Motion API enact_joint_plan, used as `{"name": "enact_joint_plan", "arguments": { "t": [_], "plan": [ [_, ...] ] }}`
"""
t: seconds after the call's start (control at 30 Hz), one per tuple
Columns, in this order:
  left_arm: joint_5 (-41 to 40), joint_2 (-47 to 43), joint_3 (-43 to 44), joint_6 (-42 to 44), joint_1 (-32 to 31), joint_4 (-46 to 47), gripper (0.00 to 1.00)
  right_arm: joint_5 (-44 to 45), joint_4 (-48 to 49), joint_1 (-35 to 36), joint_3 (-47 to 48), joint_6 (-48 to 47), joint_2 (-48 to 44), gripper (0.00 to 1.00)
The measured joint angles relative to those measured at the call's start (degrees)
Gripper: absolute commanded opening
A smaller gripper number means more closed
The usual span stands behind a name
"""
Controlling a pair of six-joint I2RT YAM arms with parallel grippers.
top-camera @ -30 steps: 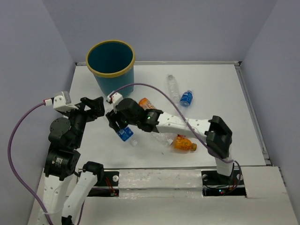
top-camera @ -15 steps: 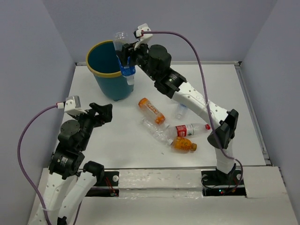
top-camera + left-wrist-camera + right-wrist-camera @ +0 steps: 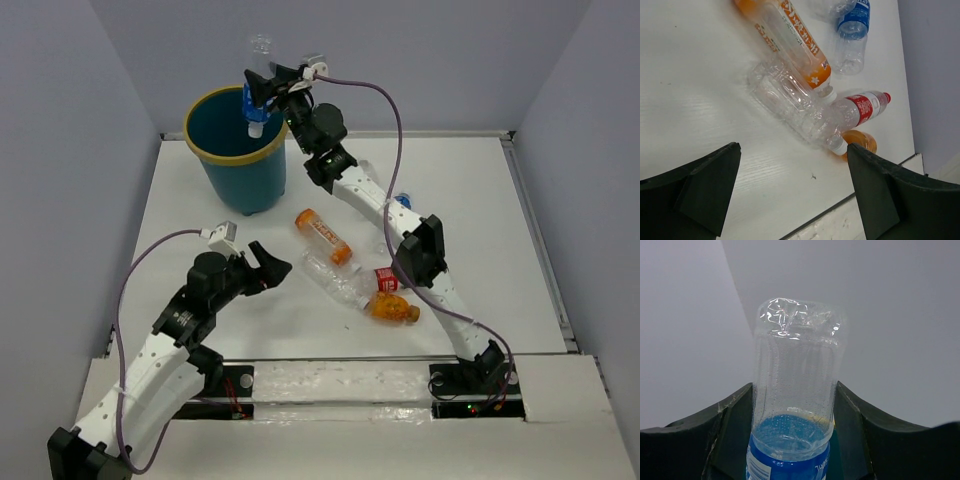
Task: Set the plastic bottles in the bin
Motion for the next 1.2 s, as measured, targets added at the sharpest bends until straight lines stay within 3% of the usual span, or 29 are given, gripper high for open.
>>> {"name": "enact_joint_plan", "arguments": {
  "t": [0.07, 0.1, 0.13, 0.23, 0.33, 0.6, 0.73, 0.93, 1.2],
  "plan": [
    [1.5, 1.0, -1.4, -1.1, -0.1, 1.2, 0.98, 0.0, 1.8, -1.0, 0.3, 1.3, 1.9, 0.5],
    [1.8, 1.2, -1.8, -1.4, -0.1, 1.8, 0.98, 0.0, 2.4, -1.5, 0.3, 1.7, 2.8, 0.57],
    [2.2, 1.4, -2.3, -1.7, -0.1, 2.6, 0.99, -0.1, 2.5, -1.9, 0.2, 2.0, 3.4, 0.74],
    [3.1, 3.3, -3.7, -2.7, -0.1, 5.8, 0.99, -1.5, 2.2, -2.8, -0.7, 2.3, 4.0, 0.92],
    [3.8, 6.2, -4.5, -3.2, -0.1, 8.2, 0.99, -4.3, 2.1, -3.0, -3.9, 2.9, 2.9, 1.0],
    [3.6, 12.3, -4.5, -5.4, -0.4, 13.8, 0.99, -10.7, -3.7, -2.3, -21.1, 2.7, -9.8, 0.96],
    [2.3, 15.2, -4.5, -7.1, -0.5, 17.8, 0.99, -11.8, -4.9, -2.3, -38.1, 2.3, -24.8, 0.9],
    [-1.4, 23.7, -4.3, -8.5, -1.6, 23.8, 0.99, -12.1, -4.3, -2.3, -72.3, 3.0, -53.8, 0.86],
    [-6.0, 37.9, 1.2, -8.7, -2.2, 27.4, 0.99, -14.3, -12.0, -2.3, -99.1, 7.1, -69.5, 0.88]
  ]
}}
